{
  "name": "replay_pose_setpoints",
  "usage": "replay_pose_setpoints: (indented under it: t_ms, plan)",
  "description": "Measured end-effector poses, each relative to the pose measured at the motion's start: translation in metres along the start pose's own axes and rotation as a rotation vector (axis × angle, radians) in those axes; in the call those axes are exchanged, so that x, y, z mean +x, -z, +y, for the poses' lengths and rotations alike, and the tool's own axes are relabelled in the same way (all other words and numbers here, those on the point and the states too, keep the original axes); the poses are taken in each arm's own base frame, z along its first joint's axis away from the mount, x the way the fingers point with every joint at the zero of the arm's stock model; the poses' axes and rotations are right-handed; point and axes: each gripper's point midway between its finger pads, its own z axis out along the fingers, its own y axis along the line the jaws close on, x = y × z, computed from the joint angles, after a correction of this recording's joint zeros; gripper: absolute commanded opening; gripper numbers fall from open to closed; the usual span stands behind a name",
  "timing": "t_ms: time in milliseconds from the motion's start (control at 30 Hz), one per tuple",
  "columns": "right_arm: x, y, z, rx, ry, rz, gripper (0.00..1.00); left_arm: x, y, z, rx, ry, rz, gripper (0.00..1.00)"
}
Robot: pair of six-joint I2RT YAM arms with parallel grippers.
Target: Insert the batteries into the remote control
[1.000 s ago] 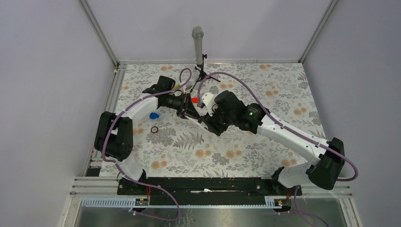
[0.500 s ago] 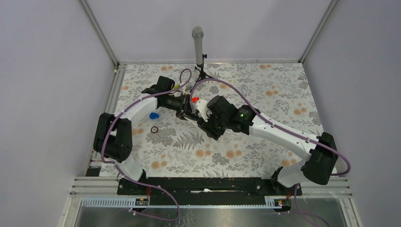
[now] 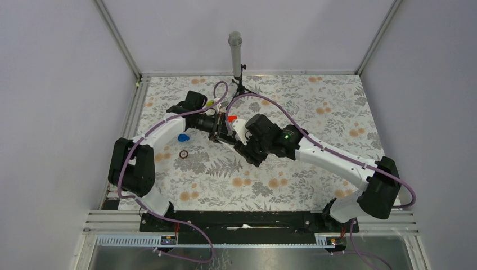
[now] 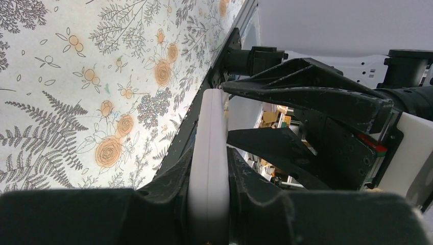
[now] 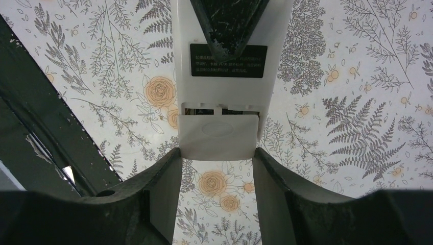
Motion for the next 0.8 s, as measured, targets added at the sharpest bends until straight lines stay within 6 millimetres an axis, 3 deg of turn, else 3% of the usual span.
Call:
replay_pose_setpoints:
  t_ms: [800]
  plan:
    - [0.0027,-0.0055,0.0011,-0.004,-0.007,0.017,0.45,0.0057,-0.0015,0.0031,-0.020,-0.015,0.009,0.00]
